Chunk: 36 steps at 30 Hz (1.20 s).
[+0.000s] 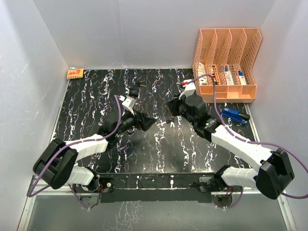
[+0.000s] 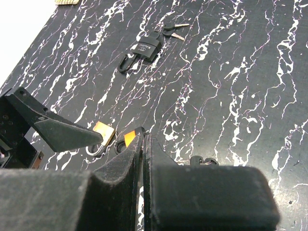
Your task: Unlock with the key
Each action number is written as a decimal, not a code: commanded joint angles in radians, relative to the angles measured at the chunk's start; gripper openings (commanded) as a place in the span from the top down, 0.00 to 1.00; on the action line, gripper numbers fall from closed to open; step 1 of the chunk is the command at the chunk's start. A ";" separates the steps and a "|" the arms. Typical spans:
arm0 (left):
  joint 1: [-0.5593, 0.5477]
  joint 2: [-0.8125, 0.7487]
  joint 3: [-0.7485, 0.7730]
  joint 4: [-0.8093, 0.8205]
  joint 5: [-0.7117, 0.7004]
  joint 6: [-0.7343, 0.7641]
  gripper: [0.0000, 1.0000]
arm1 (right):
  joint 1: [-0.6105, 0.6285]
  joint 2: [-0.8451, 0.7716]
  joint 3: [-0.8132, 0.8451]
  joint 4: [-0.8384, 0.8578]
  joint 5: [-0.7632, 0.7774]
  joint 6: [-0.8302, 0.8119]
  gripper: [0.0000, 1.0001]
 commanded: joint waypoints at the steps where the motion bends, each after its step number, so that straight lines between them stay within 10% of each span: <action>1: -0.007 -0.029 -0.012 0.047 0.010 0.013 0.24 | 0.004 -0.005 0.016 0.048 -0.002 -0.009 1.00; 36: -0.012 0.131 -0.006 0.264 0.051 0.038 0.40 | 0.005 0.010 0.030 0.063 -0.079 0.025 1.00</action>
